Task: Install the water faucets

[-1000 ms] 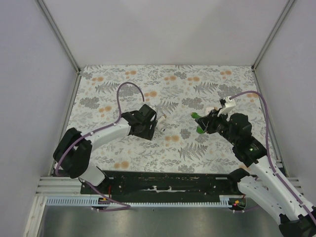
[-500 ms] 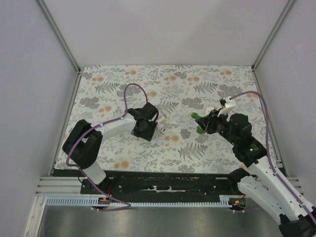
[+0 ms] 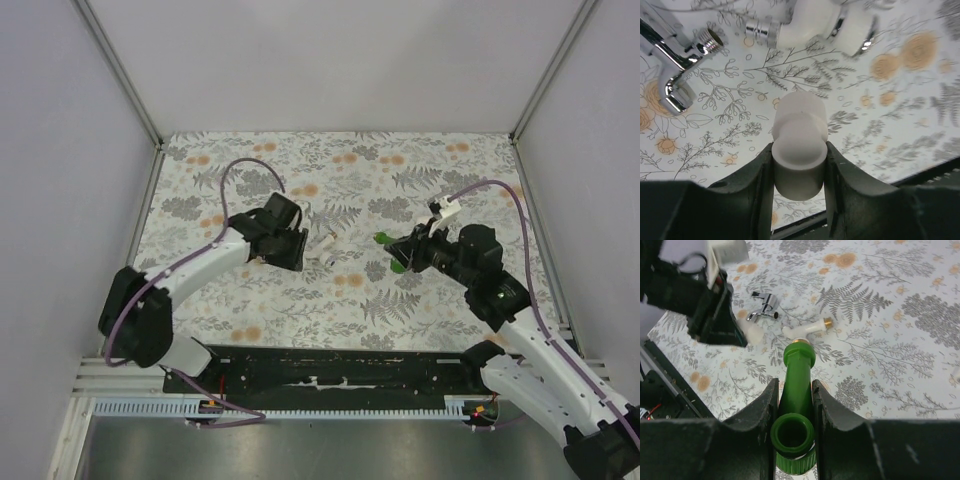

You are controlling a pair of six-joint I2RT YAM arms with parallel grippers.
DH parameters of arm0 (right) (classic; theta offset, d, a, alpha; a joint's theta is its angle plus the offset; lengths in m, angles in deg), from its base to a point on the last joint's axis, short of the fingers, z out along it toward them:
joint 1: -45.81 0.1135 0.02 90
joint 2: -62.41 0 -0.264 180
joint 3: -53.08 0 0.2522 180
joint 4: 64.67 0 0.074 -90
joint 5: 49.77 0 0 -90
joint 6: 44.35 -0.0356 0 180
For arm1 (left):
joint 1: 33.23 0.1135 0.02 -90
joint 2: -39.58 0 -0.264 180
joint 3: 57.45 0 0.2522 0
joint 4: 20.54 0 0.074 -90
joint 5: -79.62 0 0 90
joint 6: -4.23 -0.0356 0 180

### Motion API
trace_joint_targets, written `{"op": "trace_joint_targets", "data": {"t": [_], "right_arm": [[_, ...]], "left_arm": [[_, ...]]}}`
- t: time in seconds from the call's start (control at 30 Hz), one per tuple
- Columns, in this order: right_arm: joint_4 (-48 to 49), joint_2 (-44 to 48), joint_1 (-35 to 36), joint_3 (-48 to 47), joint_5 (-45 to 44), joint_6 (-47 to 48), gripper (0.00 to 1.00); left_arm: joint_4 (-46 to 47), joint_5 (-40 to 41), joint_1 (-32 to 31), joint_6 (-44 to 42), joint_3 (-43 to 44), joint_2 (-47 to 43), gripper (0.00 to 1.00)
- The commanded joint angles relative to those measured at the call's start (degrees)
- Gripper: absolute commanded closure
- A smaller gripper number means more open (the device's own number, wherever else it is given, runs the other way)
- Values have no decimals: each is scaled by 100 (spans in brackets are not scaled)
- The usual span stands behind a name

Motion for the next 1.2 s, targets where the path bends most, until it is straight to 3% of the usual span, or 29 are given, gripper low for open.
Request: {"op": "trace_joint_targets", "data": {"t": [0.0, 0.2, 0.33, 0.47, 0.63, 0.87, 1.17], "right_arm": [[902, -240, -15, -291, 960, 493, 100], [1861, -592, -15, -483, 1752, 871, 100], [1729, -996, 2, -1011, 2665, 1160, 100], [2554, -1208, -7, -1047, 3054, 1099, 100], [1950, -1471, 2, -1696, 3835, 2074, 100], [2828, -1427, 2, -1513, 4073, 2996, 100], [2872, -1638, 11, -1811, 4399, 3912, 100]], "left_arm": [[746, -1614, 655, 141, 7, -1301, 87], [1958, -3522, 1314, 957, -406, -2366, 98], [3073, -4560, 1605, 1861, -731, -2700, 98], [4481, -5290, 1719, 2961, -1048, -2824, 98], [5692, -5503, 1763, 4058, -1223, -2859, 98], [6442, -5581, 1816, 5018, -1277, -2833, 98], [5969, -5845, 1816, 5450, -873, -2701, 98]]}}
